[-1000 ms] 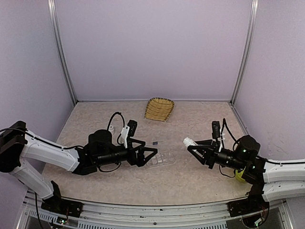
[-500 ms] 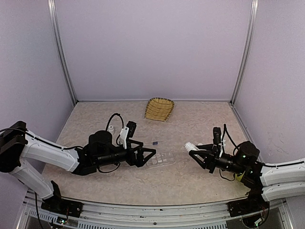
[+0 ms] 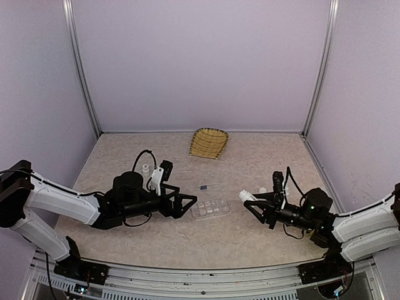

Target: Sort the pills into containers

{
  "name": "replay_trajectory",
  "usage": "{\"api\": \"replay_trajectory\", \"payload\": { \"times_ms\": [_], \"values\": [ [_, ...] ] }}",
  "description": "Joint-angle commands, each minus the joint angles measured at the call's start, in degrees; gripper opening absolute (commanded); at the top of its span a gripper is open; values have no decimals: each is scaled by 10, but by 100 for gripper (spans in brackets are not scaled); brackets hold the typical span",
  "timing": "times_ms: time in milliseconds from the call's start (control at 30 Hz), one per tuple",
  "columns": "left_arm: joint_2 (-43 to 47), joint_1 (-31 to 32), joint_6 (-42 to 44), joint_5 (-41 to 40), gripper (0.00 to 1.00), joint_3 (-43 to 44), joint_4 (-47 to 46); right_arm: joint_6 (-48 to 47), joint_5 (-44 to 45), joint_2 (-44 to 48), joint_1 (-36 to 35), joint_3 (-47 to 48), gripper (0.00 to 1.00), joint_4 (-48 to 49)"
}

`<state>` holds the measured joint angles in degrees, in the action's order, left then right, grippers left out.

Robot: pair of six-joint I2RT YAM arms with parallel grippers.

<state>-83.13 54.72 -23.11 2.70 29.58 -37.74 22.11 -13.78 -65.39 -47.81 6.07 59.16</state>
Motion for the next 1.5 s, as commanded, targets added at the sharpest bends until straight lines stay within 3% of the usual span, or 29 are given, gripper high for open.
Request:
{"api": "replay_trajectory", "payload": {
  "times_ms": [0, 233, 633, 1067, 1467],
  "values": [
    [20, -21, 18, -14, 99, -16, 8, -2, 4, -46, 5, -3, 22, 72],
    [11, -51, 18, -63, 99, -31, 33, 5, -10, -121, 5, 8, 22, 112],
    [-77, -67, 16, -44, 99, -35, -12, 4, -35, -243, 6, 56, 23, 149],
    [-73, -81, 48, -43, 99, 53, 121, -18, -9, -283, 6, 104, 21, 88],
    [-114, -86, 51, -23, 99, 85, 127, -34, 1, -294, 5, 120, 21, 36]
  ]
}}
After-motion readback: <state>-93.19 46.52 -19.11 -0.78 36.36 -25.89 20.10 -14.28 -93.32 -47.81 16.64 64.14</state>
